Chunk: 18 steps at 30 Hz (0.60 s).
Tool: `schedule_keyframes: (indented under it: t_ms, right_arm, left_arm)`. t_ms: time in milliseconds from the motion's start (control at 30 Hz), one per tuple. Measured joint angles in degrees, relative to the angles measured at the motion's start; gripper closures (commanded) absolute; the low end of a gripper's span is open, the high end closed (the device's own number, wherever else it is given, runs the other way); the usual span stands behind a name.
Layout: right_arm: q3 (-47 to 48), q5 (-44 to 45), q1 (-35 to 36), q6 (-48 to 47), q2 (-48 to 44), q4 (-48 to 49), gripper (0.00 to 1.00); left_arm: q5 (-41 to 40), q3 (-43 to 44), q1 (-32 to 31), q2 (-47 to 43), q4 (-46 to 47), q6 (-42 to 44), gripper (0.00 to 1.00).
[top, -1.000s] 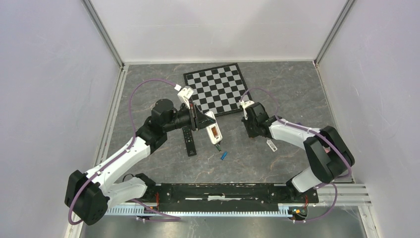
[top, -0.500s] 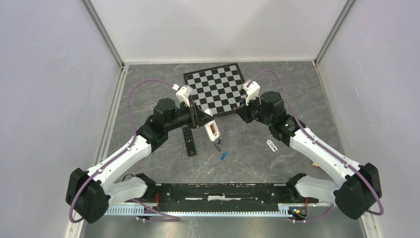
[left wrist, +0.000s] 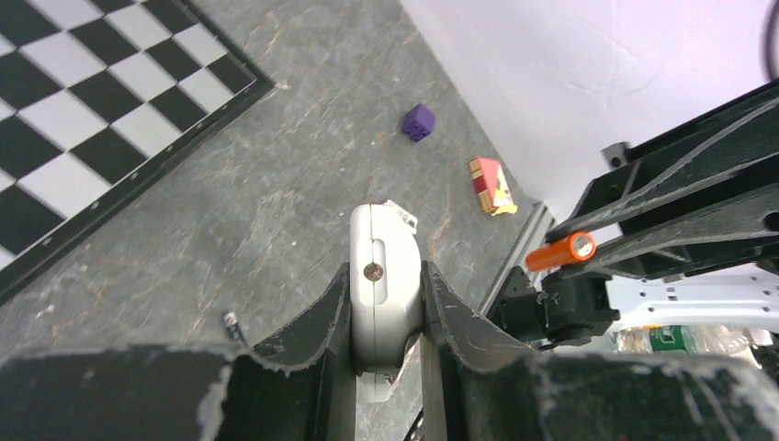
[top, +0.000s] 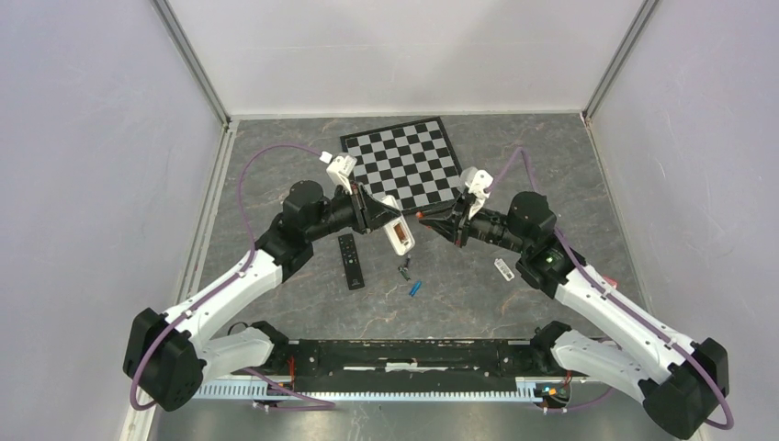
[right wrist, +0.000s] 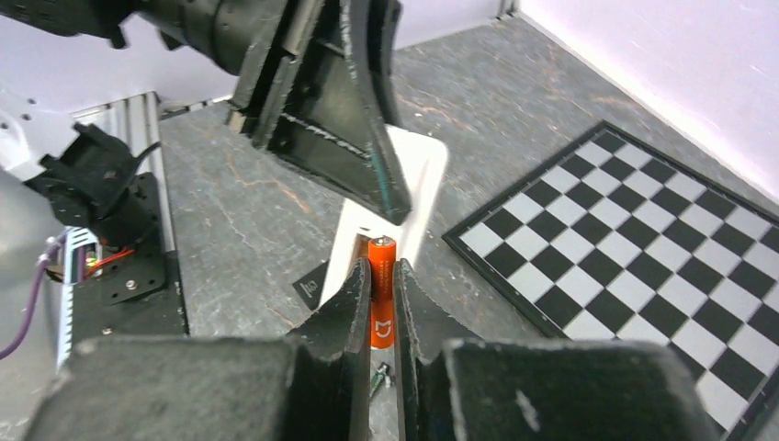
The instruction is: Load the batteries into the remote control
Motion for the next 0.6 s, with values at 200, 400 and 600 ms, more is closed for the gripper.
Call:
schedule_keyframes:
  t_ms: [200,400,600]
  right_arm:
    - [-3.5,-4.2,0.3,2.7,-2.3,4.9,0.98]
    - [-7.0,-3.1,0.9,6.9,-4.5,8.9,0.98]
    - [-8.5,3.7,2.1,9.7,-5.4,11.6,0.98]
  left_arm:
    - [5.0,-3.0,0.0,0.0,11.7,-1.9,0.98]
    - [9.1,-4.2,0.0,0.4,19.8,-4.9,0.98]
    - [7.0,-0.8,0.0,2.4,14.2,-9.0,0.98]
